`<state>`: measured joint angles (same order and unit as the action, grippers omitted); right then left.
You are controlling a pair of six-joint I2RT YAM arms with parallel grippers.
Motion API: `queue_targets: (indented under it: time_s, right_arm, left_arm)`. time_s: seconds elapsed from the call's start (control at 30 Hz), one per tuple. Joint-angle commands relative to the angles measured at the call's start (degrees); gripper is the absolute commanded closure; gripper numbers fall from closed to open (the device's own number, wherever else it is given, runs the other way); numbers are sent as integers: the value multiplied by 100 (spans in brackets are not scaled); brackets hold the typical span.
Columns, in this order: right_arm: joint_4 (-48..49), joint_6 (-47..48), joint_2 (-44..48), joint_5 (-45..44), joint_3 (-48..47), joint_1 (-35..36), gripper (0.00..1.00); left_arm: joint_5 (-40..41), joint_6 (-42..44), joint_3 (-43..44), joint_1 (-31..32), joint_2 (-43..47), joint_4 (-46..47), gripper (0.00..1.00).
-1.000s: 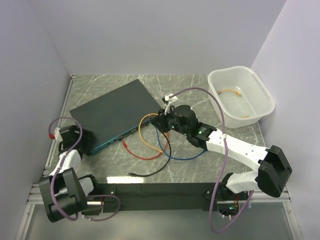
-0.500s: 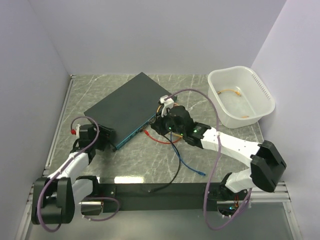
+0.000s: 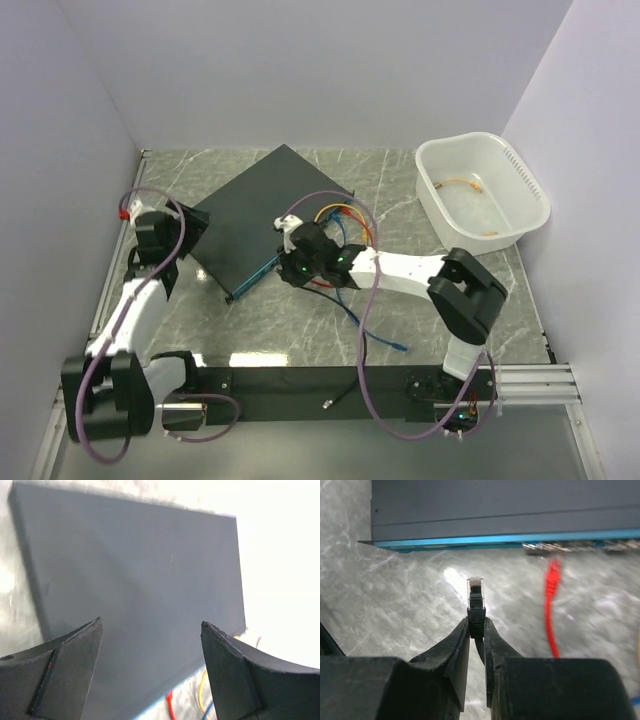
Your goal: Insert the plug into the switch port
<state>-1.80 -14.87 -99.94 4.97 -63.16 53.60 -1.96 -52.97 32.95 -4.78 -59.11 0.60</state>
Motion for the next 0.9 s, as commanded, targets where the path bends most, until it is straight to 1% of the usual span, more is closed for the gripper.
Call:
queue_targets:
  time_s: [0.0,0.03,0.07,0.1,0.17,0.2,0.23,0.27,0.3,0.37,0.4,0.43,0.47,0.5,0.6,0.73,0.87]
  right_arm:
    - [-188,143,-297,-76,-522,106,100]
    - [-215,143,-394,-67,-696,98,100]
    - [-328,143,-586,-67,-803,124,100]
    - [-399,151,-675,-75,-899,124,100]
    - [-584,160,-904,-137,-1163,141,100]
    - [-637,143,-957,-163,-1216,150,100]
    - [-698,134,-1044,-189,-1286,142,100]
    - [-733,134,-1088,-285,-1322,150,100]
    - [-847,99,-1193,-278,-1435,133,100]
    - [-944,81,-1282,-382,-1541,133,100]
    - [-979,90,-1317,-392,-1577,133,100]
    - [-1058,90,-1396,-418,-1647,141,100]
    - [-1102,99,-1431,-436,-1682,133,100]
    - [-1138,99,-1449,-471,-1717,150,100]
    - [-1217,99,-1528,-488,-1805,124,100]
    - [-1349,29,-1669,-734,-2042,98,100]
    - [-1428,2,-1748,-787,-2218,54,100]
  left_arm:
    - [-513,656,623,-312,-835,914,15]
    - [-682,648,703,-400,-1048,1142,16]
    - [-875,630,800,-549,-1285,1570,16]
    - [-1138,587,1027,-612,-1748,1731,17]
    - [-1429,586,1283,-709,-2216,2048,18]
    - [-1561,638,1432,-761,-2671,2232,18]
    - [-1841,682,1747,-779,-2893,2312,18]
    - [-1974,744,1924,-779,-3130,2339,18]
    - [-2280,884,2370,-797,-3611,2226,19]
    - [-2598,1007,2820,-788,-4088,2094,22]
    - [-2730,1086,3014,-797,-4500,2058,23]
    - [-2853,1113,3338,-806,-4669,2041,24]
    - [-3124,1131,3463,-806,-4827,2032,24]
    - [-3214,1175,3664,-806,-5064,2040,24]
    - [-3451,1253,3876,-806,-5320,1935,25]
    - [-3574,1421,3912,-814,-5418,1847,27]
    - [-3645,1562,3842,-797,-5462,1803,28]
